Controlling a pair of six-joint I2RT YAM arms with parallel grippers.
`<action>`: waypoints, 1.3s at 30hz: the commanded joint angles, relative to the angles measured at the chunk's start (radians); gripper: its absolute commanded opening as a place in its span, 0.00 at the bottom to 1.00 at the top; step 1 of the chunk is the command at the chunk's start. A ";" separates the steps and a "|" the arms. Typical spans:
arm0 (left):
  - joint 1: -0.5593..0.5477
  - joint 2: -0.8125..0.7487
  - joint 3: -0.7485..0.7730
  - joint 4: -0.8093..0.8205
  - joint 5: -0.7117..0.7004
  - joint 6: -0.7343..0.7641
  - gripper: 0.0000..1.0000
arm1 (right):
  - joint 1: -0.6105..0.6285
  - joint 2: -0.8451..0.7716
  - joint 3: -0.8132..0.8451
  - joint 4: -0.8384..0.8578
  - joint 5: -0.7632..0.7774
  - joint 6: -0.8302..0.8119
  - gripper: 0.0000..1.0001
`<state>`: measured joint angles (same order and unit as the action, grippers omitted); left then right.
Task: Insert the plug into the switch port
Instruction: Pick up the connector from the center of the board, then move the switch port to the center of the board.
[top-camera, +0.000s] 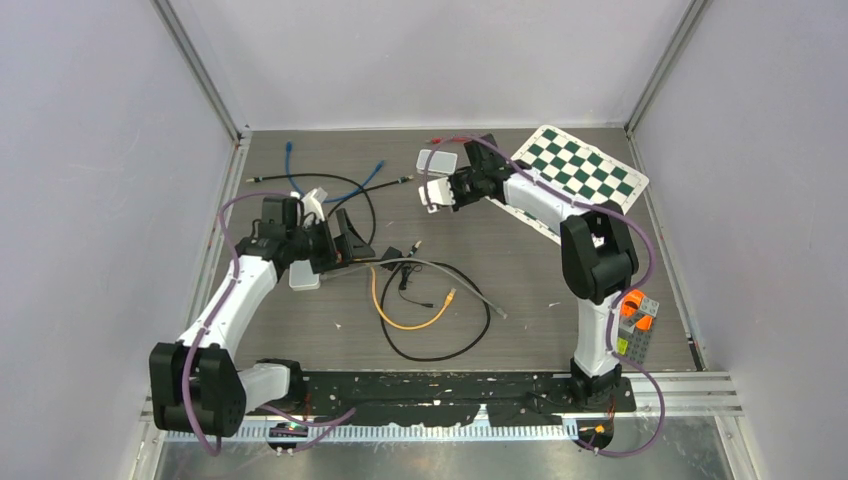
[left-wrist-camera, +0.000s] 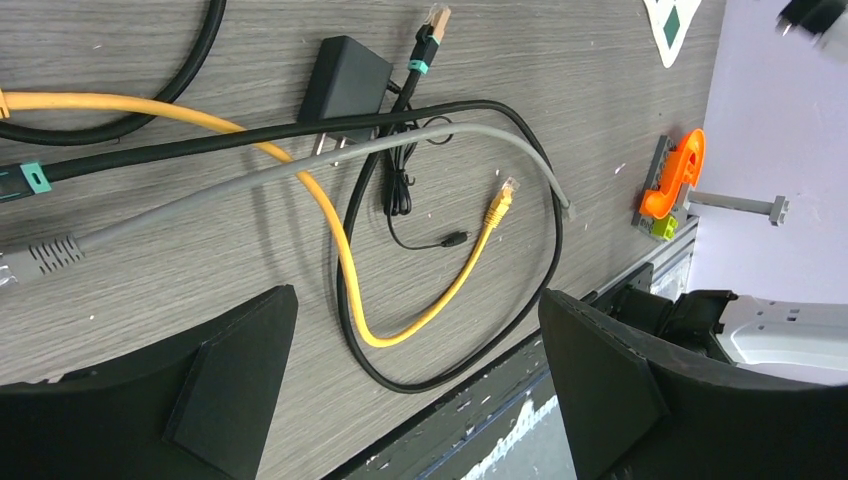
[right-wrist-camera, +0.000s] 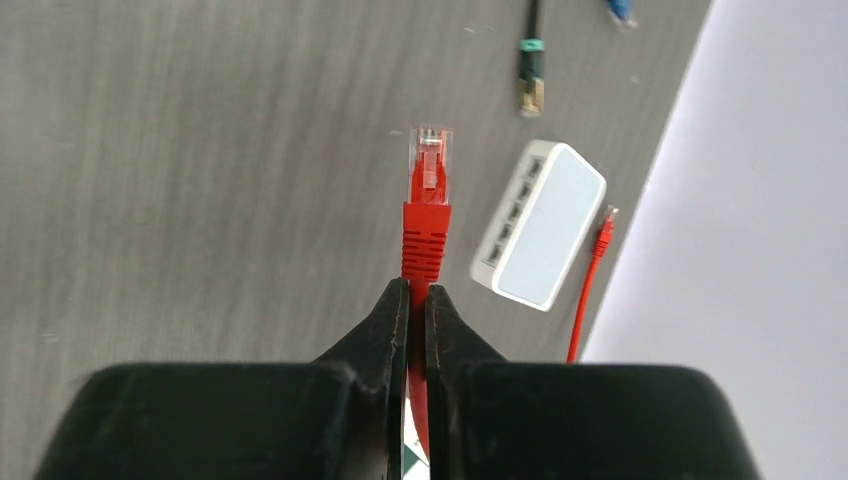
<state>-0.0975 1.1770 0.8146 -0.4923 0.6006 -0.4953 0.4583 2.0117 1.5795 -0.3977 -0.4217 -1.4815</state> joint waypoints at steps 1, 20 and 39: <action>0.007 0.014 0.001 0.031 0.037 0.009 0.95 | 0.014 -0.115 -0.096 0.056 -0.086 -0.107 0.05; 0.007 -0.095 -0.030 0.054 0.124 -0.040 0.95 | 0.188 -0.445 -0.468 0.074 0.023 -0.087 0.05; 0.008 -0.235 -0.122 -0.014 0.079 0.012 0.95 | 0.174 -0.463 -0.415 0.267 0.082 0.096 0.05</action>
<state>-0.0956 0.9688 0.7086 -0.4831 0.6914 -0.5156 0.6727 1.5730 1.0752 -0.2100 -0.3511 -1.4075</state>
